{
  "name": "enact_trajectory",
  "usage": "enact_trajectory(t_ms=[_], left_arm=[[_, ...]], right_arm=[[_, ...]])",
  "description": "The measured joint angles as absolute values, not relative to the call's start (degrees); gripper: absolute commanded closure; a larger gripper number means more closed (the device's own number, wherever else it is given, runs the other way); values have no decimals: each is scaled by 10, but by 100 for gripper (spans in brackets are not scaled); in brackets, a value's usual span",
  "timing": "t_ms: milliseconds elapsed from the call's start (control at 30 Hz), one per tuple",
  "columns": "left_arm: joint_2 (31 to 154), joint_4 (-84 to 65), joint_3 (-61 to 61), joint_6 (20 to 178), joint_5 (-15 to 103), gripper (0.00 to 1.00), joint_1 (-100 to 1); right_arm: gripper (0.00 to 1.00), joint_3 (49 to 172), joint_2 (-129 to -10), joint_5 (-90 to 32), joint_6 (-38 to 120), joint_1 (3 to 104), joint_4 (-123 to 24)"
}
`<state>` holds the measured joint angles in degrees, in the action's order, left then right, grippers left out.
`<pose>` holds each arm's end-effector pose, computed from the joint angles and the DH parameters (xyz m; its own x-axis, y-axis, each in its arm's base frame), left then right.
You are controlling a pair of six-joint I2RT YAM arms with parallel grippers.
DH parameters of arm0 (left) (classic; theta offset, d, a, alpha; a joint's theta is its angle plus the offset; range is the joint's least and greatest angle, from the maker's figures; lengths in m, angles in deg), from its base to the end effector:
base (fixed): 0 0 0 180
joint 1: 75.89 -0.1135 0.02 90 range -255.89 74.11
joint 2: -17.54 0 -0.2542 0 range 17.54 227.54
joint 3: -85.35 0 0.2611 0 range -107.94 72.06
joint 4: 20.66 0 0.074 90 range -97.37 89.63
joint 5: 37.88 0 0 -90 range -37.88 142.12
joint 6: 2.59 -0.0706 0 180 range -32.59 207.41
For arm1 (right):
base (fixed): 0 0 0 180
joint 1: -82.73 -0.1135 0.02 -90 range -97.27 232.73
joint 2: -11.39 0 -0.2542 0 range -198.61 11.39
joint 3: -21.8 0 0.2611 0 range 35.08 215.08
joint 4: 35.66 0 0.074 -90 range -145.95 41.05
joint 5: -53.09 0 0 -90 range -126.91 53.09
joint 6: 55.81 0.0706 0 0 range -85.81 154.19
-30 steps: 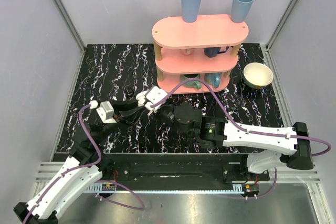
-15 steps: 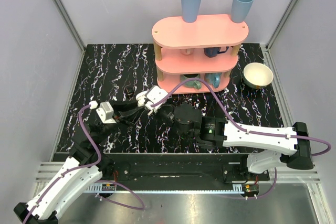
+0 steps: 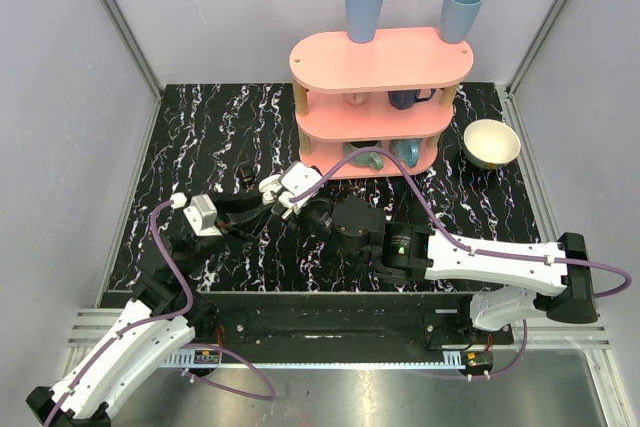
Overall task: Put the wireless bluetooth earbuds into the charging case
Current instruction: Insert the right earbud into the right side groove of the charging case.
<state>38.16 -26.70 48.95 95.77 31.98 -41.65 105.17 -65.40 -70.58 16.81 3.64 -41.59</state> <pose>0.1216 -0.1121 0.3262 0.1888 -0.2936 -0.9371 0.8288 0.5595 -0.0084 0.1054 0.3402 0.3924 0.2148 -0.1990 -0.9562 -0.6791 0.6732 -0.2927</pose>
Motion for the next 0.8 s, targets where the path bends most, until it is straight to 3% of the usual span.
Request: enact_trajectory(t_ms=[333, 567, 800], left_arm=[[381, -271, 490, 954, 320, 100, -417], [381, -280, 490, 952, 320, 100, -417], [377, -301, 490, 952, 320, 100, -417]], right_arm=[[34, 1052, -651, -709, 171, 36, -411], [13, 1051, -643, -719, 186, 36, -405], [9, 1048, -627, -719, 216, 36, -394]])
